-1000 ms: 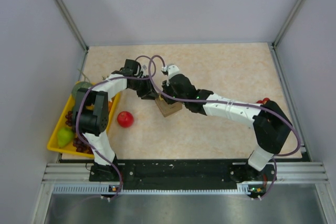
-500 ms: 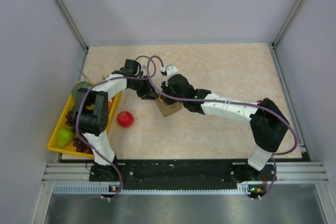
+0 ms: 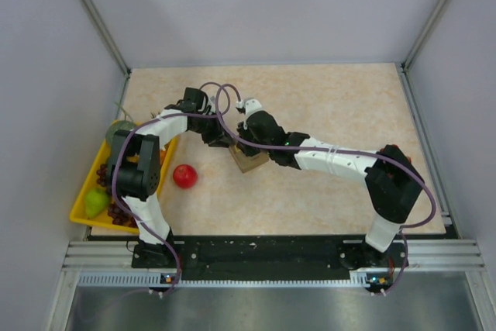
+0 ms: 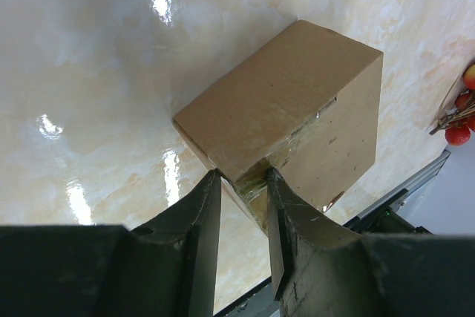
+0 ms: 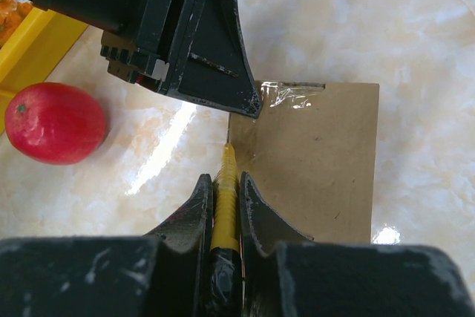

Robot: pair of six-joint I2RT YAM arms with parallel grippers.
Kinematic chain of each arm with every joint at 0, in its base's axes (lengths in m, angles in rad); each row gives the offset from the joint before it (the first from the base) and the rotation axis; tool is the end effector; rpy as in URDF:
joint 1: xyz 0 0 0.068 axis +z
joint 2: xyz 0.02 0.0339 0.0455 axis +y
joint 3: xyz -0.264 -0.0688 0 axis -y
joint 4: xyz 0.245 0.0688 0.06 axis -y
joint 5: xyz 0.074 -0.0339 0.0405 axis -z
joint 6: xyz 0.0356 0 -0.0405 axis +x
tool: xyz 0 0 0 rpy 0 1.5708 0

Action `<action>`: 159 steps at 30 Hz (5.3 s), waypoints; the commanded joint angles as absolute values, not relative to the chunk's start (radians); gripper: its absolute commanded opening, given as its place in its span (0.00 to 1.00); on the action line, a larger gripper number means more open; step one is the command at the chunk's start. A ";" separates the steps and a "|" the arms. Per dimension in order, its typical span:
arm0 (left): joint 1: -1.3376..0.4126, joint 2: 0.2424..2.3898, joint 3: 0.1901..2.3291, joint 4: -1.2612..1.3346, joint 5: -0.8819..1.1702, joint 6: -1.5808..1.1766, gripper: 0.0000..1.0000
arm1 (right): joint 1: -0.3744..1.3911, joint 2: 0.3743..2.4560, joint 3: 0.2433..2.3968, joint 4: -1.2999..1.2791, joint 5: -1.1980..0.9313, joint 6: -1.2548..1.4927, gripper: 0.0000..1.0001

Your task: Unpack the express box

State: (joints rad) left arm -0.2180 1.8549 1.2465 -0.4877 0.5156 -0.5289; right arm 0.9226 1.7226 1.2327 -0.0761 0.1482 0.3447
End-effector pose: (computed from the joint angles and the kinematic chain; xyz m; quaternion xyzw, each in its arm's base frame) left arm 0.3646 -0.0987 0.1828 -0.0863 0.9378 -0.3137 0.1213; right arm 0.2436 0.3129 0.2536 -0.2149 0.8480 0.2320 0.4254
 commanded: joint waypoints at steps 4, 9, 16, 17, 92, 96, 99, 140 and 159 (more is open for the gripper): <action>-0.221 1.907 1.207 -0.505 0.376 -0.502 0.32 | 0.942 1.736 1.272 -0.072 0.140 0.357 0.00; -0.221 1.910 1.207 -0.508 0.367 -0.509 0.32 | 0.948 1.738 1.282 -0.104 0.135 0.353 0.00; -0.221 1.917 1.210 -0.526 0.347 -0.523 0.32 | 0.977 1.732 1.302 -0.216 0.182 0.316 0.00; -0.221 1.917 1.210 -0.528 0.342 -0.522 0.32 | 0.982 1.730 1.304 -0.224 0.192 0.311 0.00; -0.221 1.956 1.246 -0.549 0.321 -0.509 0.33 | 1.003 1.658 1.276 -0.465 0.187 0.339 0.00; -0.221 1.956 1.246 -0.548 0.322 -0.509 0.34 | 1.003 1.697 1.282 -0.463 0.183 0.339 0.00; -0.219 1.956 1.243 -0.545 0.328 -0.509 0.35 | 1.003 1.726 1.292 -0.463 0.189 0.330 0.00; -0.221 1.973 1.266 -0.548 0.327 -0.499 0.34 | 1.003 1.463 1.201 -0.503 0.248 0.331 0.00; -0.204 1.717 1.258 -0.433 0.440 -0.518 0.68 | 0.720 1.628 1.290 -0.446 0.390 0.347 0.00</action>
State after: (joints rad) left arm -0.2153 1.7817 1.2858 -0.4892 0.4553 -0.5274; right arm 0.7811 1.5021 1.2076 -0.4870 0.3630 0.3756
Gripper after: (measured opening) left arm 0.696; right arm 0.087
